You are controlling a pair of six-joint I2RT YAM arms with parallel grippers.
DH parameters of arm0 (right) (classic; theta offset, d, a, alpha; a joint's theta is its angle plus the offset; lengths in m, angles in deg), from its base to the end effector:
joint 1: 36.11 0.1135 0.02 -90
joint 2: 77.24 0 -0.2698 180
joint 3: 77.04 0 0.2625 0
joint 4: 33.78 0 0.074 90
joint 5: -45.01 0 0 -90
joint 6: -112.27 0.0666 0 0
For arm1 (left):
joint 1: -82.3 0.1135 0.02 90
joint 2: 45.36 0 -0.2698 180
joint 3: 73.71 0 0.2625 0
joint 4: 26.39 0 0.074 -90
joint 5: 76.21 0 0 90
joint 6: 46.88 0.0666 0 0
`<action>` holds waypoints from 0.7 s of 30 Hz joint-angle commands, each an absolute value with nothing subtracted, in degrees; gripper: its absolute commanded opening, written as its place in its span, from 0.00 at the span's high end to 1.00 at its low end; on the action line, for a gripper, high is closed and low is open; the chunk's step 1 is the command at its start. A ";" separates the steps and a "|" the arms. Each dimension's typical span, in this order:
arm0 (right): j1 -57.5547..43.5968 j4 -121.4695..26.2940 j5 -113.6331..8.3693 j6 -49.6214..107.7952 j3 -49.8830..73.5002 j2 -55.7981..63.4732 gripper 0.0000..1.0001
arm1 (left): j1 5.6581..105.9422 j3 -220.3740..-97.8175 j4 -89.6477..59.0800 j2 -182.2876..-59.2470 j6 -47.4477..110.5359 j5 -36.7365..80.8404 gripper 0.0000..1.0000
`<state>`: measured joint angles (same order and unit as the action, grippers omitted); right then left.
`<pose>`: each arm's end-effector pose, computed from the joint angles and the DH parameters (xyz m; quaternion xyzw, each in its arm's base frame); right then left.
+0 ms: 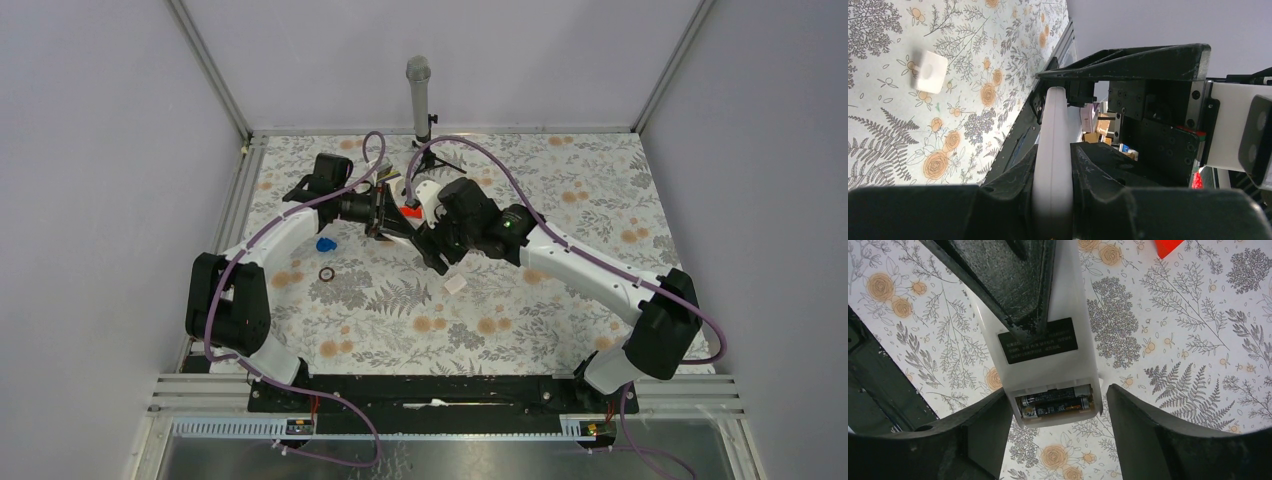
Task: Load the batteries into the remote control
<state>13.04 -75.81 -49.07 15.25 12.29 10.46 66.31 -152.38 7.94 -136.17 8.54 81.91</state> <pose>0.2440 0.2894 0.2995 -0.4403 0.7933 0.1808 0.3796 0.3180 -0.1554 0.2564 0.0807 0.7928 -0.6015 0.0556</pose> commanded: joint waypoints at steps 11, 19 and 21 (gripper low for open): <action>6.48 -70.74 -43.64 29.35 7.09 6.43 0.05 | 72.96 -152.22 19.42 -134.96 16.45 68.86 1.00; 6.24 -77.92 -42.48 28.85 5.75 19.19 0.00 | 78.55 -147.99 16.00 -131.65 14.05 62.56 1.00; 6.36 -77.37 -42.47 27.99 5.62 21.35 0.00 | 79.94 -146.41 14.42 -130.89 12.82 62.40 1.00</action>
<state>6.15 -74.67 -43.93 28.29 4.93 17.67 77.68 -148.25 18.30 -134.99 14.48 64.79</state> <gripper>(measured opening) 0.993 0.226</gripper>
